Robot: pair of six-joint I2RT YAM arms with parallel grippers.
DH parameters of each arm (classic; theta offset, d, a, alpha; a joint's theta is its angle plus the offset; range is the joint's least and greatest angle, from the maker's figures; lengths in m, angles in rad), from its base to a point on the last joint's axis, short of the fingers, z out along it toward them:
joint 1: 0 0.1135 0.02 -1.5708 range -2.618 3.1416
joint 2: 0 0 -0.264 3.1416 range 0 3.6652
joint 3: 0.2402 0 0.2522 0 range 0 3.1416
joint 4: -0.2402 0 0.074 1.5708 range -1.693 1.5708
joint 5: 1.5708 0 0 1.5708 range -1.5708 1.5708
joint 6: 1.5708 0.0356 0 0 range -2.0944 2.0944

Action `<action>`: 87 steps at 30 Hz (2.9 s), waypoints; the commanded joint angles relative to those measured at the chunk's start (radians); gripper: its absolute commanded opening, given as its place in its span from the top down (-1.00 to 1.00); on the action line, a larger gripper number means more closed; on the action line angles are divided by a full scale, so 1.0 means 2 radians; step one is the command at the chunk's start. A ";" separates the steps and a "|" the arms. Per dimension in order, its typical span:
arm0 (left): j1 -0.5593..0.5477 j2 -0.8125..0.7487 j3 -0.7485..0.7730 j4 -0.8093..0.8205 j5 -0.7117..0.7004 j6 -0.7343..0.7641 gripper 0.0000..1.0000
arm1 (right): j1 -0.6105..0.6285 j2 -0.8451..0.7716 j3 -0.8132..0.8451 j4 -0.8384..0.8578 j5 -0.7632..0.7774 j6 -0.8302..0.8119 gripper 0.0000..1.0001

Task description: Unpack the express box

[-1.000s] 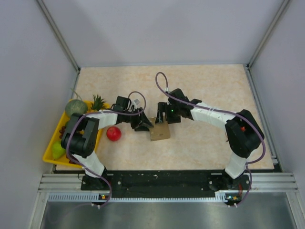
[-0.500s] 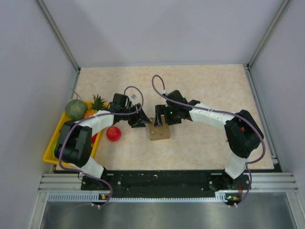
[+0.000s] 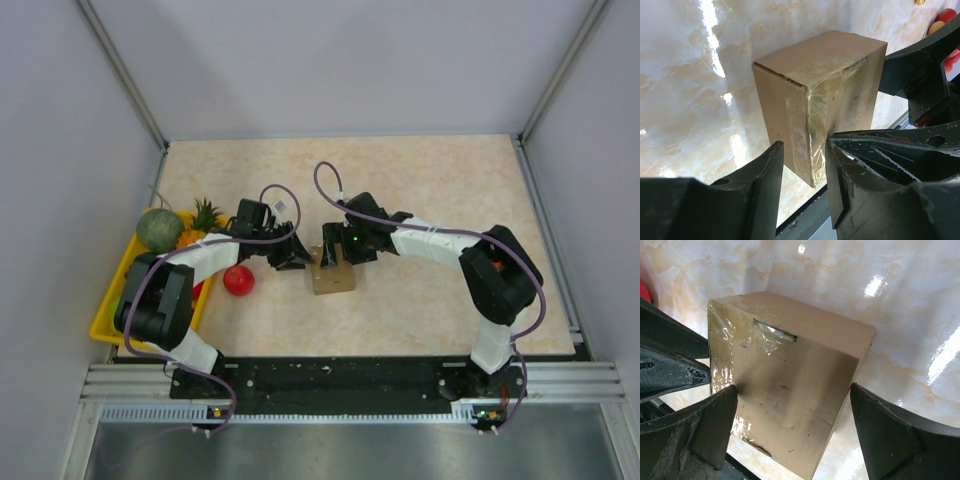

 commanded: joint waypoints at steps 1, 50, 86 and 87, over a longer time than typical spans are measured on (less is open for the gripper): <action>0.000 -0.006 -0.002 0.001 -0.016 0.019 0.14 | 0.009 0.019 0.006 -0.018 0.047 -0.007 -0.80; 0.001 -0.007 0.017 -0.102 -0.121 0.102 0.49 | 0.022 0.029 0.013 -0.075 0.132 -0.002 -0.50; 0.001 0.005 -0.010 -0.040 -0.069 0.068 0.42 | 0.021 0.031 0.023 -0.075 0.126 0.005 -0.47; 0.001 0.005 -0.012 -0.044 -0.079 0.069 0.42 | 0.021 0.031 0.023 -0.075 0.126 0.005 -0.47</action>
